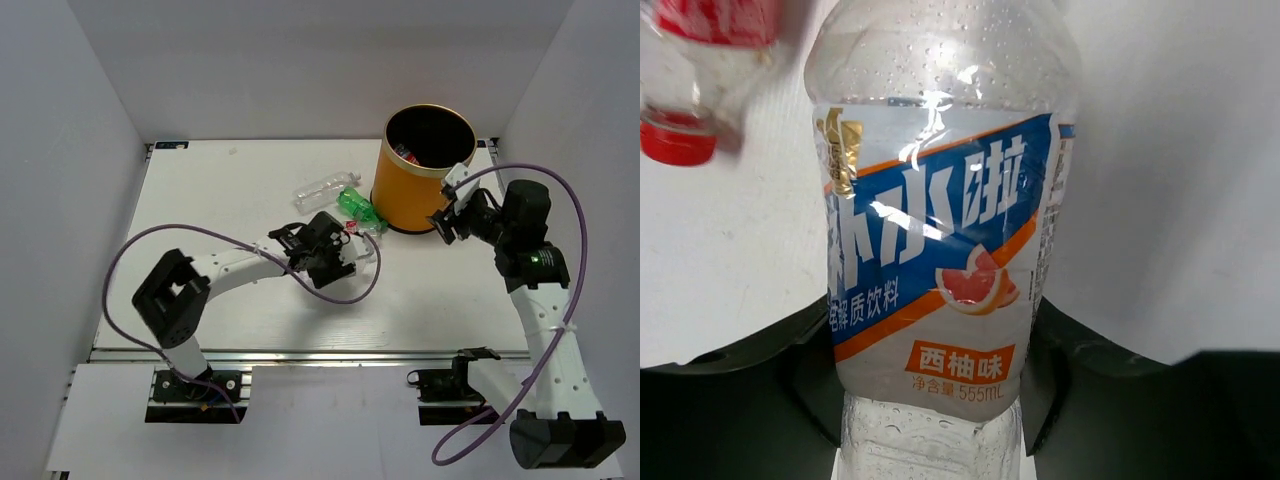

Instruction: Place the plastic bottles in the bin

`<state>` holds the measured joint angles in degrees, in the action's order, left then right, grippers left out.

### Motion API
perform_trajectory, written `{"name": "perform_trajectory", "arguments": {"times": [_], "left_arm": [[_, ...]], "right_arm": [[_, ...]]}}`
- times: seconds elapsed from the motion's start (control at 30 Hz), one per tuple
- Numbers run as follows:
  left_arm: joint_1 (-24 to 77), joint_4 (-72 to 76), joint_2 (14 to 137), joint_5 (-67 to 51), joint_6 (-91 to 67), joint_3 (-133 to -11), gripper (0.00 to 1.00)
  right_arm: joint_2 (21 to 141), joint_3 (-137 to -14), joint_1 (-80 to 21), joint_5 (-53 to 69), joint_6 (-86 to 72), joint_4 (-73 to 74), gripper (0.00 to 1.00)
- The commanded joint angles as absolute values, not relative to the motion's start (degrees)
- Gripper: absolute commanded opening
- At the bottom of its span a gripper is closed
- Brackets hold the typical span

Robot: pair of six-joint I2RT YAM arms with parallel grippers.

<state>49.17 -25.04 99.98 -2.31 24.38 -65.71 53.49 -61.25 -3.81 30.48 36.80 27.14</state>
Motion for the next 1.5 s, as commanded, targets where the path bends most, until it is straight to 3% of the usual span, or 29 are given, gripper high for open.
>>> {"name": "perform_trajectory", "arguments": {"times": [0.0, 0.03, 0.1, 0.13, 0.37, 0.57, 0.93, 1.27, 1.37, 1.43, 1.47], "left_arm": [[50.62, -28.65, 87.31, -10.79, 23.12, -71.18, 0.0], [51.15, -28.65, 85.8, -11.33, 22.59, -73.19, 0.0], [51.15, -25.24, 83.07, -11.34, 20.49, -74.87, 0.0], [51.15, -20.18, 81.14, -11.34, 19.61, -76.1, 0.0], [50.62, 0.59, 85.76, -8.18, 13.8, -85.59, 0.0], [50.62, 5.7, 101.93, -7.04, 11.78, -104.73, 0.0], [49.49, 24.41, 122.67, 1.4, 8.53, -118.12, 0.0], [49.48, 30.67, 129.9, 3.51, 4.31, -126.81, 0.0], [49.48, 23.33, 135.16, 6.15, 4.31, -134.87, 0.0], [48.96, 22.41, 136.66, 7.29, 4.31, -135.7, 0.08], [48.96, 22.41, 136.67, 7.29, 4.31, -134.05, 0.11]], "right_arm": [[50.8, -59.42, -3.16, 27.98, 37.35, 25.41, 0.65], [49.41, -58.11, -3.16, 24.3, 36.48, 23.75, 0.28], [47.64, -54.85, -2.81, 19.19, 34.28, 20.5, 0.06], [47.2, -52.15, -2.38, 16.9, 32.8, 19.87, 0.0], [46.32, -42.9, -0.71, 31.25, 36.37, 26.27, 0.0], [43.78, -39.3, 1.58, 35.76, 40.25, 28.21, 0.0], [39.99, -38.14, 4.13, 43.94, 48.16, 35.06, 0.0], [39.46, -37.18, 6.42, 46.05, 50.89, 37.18, 0.0], [39.72, -37.18, 6.76, 46.41, 51.07, 37.18, 0.0], [39.81, -37.61, 6.86, 46.32, 51.06, 37.62, 0.0], [40.08, -37.53, 7.03, 46.49, 50.89, 37.79, 0.1]]}}
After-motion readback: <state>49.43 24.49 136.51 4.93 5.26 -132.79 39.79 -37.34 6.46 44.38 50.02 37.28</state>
